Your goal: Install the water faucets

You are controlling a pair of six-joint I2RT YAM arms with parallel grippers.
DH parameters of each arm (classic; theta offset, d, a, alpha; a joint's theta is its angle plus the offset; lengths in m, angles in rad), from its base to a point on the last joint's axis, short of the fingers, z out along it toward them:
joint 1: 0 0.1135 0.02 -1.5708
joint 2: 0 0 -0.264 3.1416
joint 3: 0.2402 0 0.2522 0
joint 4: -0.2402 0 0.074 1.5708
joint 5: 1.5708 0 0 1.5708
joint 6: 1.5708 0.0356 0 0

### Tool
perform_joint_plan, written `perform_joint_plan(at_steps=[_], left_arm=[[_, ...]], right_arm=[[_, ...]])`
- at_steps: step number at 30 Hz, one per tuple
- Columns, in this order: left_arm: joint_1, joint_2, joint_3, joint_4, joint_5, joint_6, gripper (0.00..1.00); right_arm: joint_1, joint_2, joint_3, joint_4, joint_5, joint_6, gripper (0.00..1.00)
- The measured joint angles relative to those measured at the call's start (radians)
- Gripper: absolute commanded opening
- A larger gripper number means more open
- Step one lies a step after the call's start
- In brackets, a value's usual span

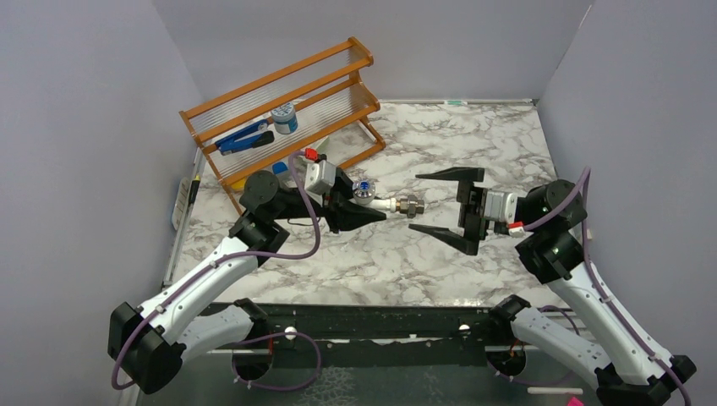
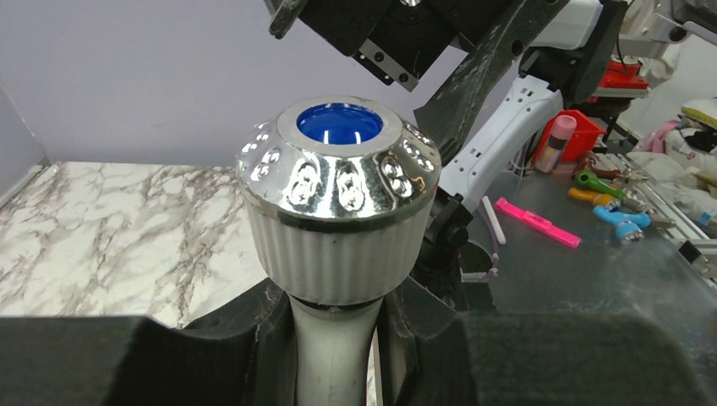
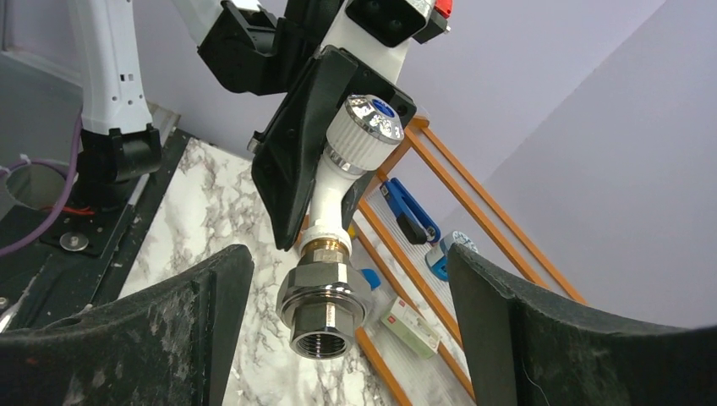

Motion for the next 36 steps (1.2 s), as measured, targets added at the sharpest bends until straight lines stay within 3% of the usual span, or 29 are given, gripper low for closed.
perform_joint_plan(at_steps=[19,22,31,36], left_arm=[[0.000,0.003,0.008,0.000,0.018,-0.026,0.00],[0.000,0.003,0.008,0.000,0.018,-0.026,0.00],[0.000,0.003,0.008,0.000,0.018,-0.026,0.00],[0.000,0.003,0.008,0.000,0.018,-0.026,0.00]], right_arm=[[0.000,0.027,-0.017,-0.053,-0.022,-0.075,0.75],[0.000,0.027,-0.023,-0.055,-0.023,-0.076,0.68],[0.000,0.027,-0.034,-0.056,-0.024,-0.082,0.58],[0.000,0.027,-0.038,-0.055,-0.026,-0.077,0.44]])
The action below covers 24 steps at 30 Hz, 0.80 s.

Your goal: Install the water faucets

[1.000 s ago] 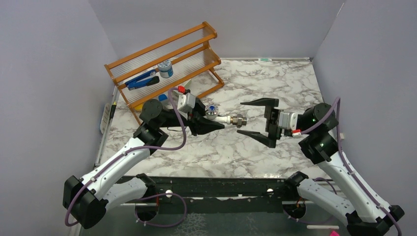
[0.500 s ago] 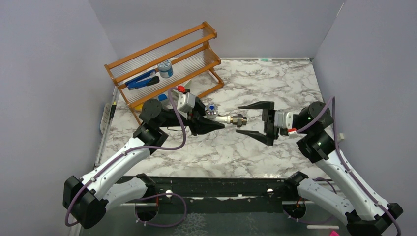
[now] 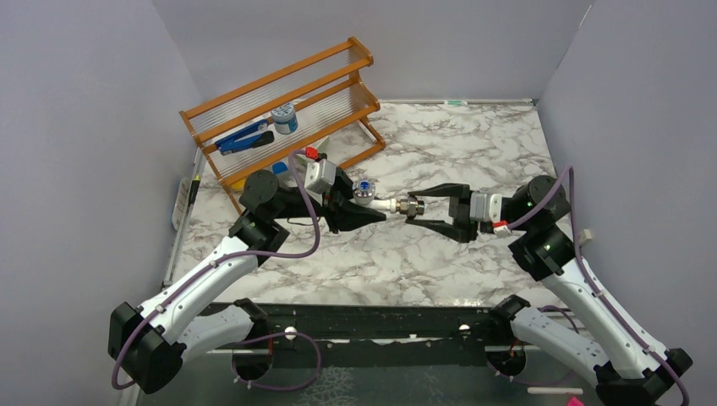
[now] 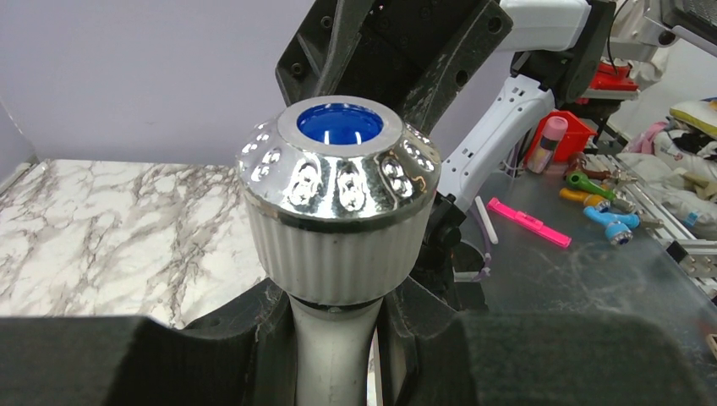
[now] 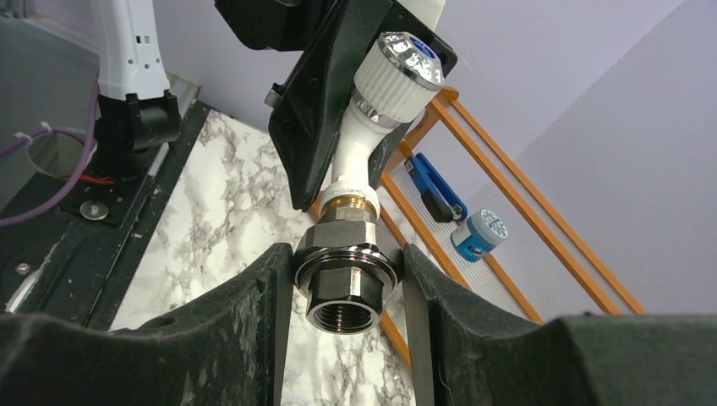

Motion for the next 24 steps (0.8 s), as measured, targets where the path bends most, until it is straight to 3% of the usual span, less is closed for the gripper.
perform_joint_plan(at_steps=[11,16,24], left_arm=[[0.000,0.001,0.000,-0.001,0.005,0.000,0.00],[0.000,0.001,0.000,0.000,0.019,0.025,0.00],[-0.001,-0.011,0.000,0.006,0.026,0.156,0.00]], right_arm=[[0.000,-0.002,-0.007,0.021,-0.001,0.070,0.17],[0.000,-0.002,-0.009,0.036,0.002,0.182,0.14],[0.000,0.005,-0.012,0.080,0.074,0.488,0.00]])
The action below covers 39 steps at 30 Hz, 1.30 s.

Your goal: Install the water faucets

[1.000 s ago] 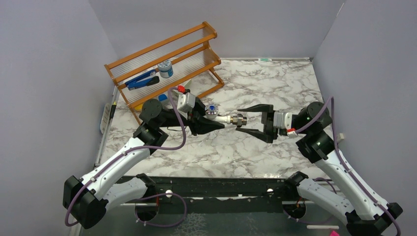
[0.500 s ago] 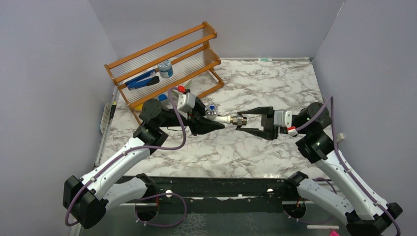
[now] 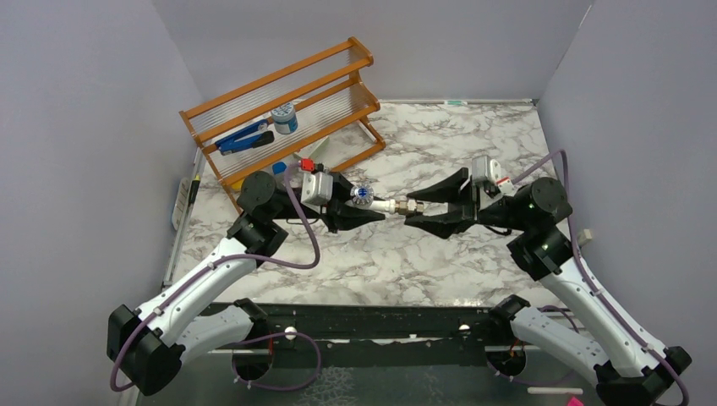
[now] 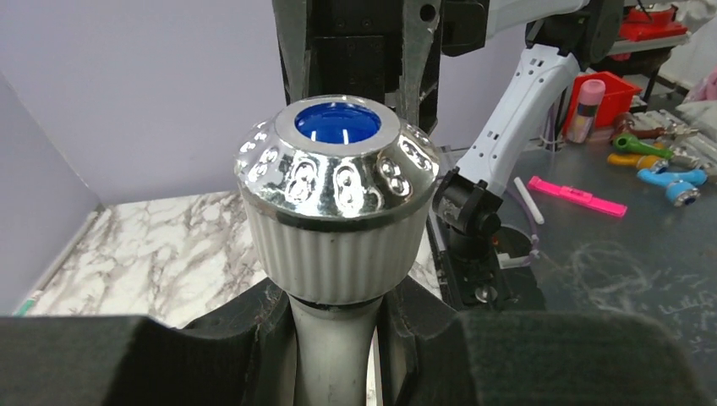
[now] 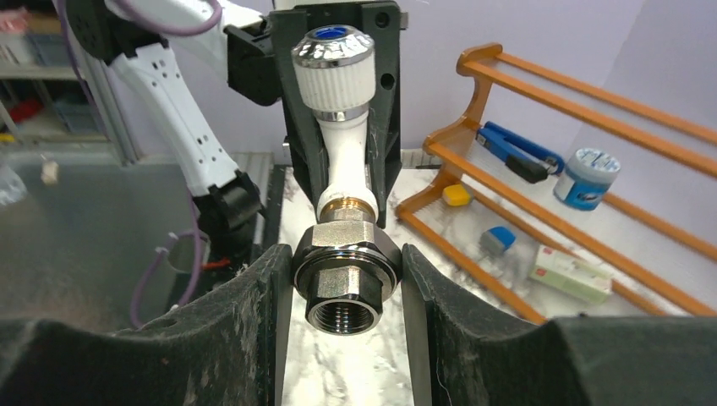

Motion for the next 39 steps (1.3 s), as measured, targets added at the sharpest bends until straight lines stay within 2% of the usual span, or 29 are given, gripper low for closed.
perform_joint_plan(at_steps=[5,13,19,24,30,33,39], left_arm=[[0.000,-0.006,0.000,-0.001,0.010,0.128,0.00],[0.002,-0.015,0.000,-0.003,0.023,0.435,0.00],[0.002,-0.015,0.000,-0.019,0.012,0.557,0.00],[0.002,-0.015,-0.001,-0.023,0.003,0.595,0.00],[0.002,-0.015,-0.002,-0.021,-0.005,0.613,0.00],[0.002,-0.017,-0.003,-0.022,-0.012,0.617,0.00],[0.002,-0.023,-0.009,-0.022,-0.019,0.620,0.00]], right_arm=[[0.000,0.010,0.007,-0.004,0.055,0.200,0.00],[0.002,0.025,0.014,-0.012,0.169,0.575,0.01],[0.003,0.009,-0.027,0.011,0.259,0.776,0.17],[0.003,0.009,-0.033,0.019,0.283,0.807,0.41],[0.002,0.010,-0.031,0.017,0.302,0.759,0.67],[0.002,0.010,-0.031,0.016,0.323,0.715,0.73],[0.002,0.002,-0.030,0.019,0.335,0.609,0.74]])
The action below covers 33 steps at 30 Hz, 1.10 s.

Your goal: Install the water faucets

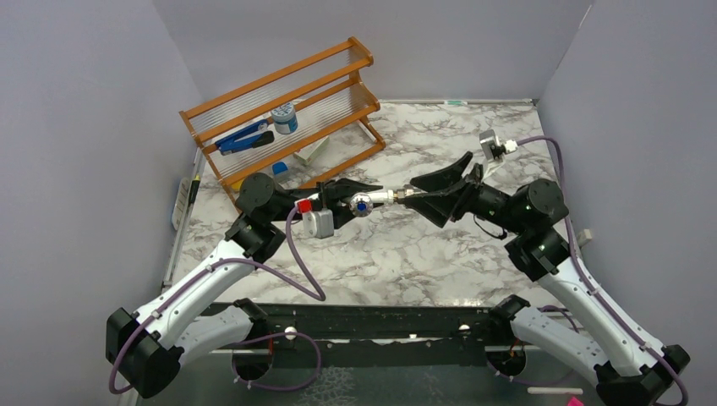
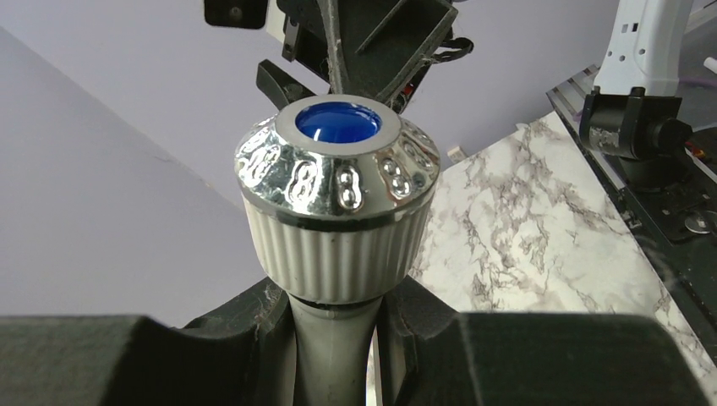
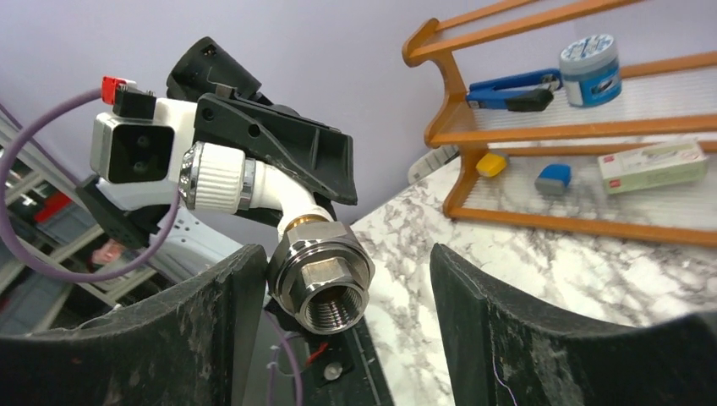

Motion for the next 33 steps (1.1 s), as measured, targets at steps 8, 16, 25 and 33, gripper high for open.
perform_joint_plan(at_steps=[8,16,25,33], left_arm=[[-0.001,-0.003,-0.004,0.009,0.000,-0.092,0.00],[-0.002,0.024,0.022,0.008,-0.016,-0.388,0.00],[-0.002,0.041,0.035,0.008,-0.034,-0.628,0.00],[-0.002,0.052,0.035,0.009,-0.029,-0.701,0.00]], right_arm=[[-0.001,-0.036,0.000,0.098,-0.029,-0.216,0.74],[-0.002,-0.065,0.002,0.156,-0.269,-0.562,0.74],[-0.002,-0.055,0.019,0.058,-0.388,-0.980,0.74],[-0.002,-0.024,0.011,0.065,-0.390,-1.138,0.72]])
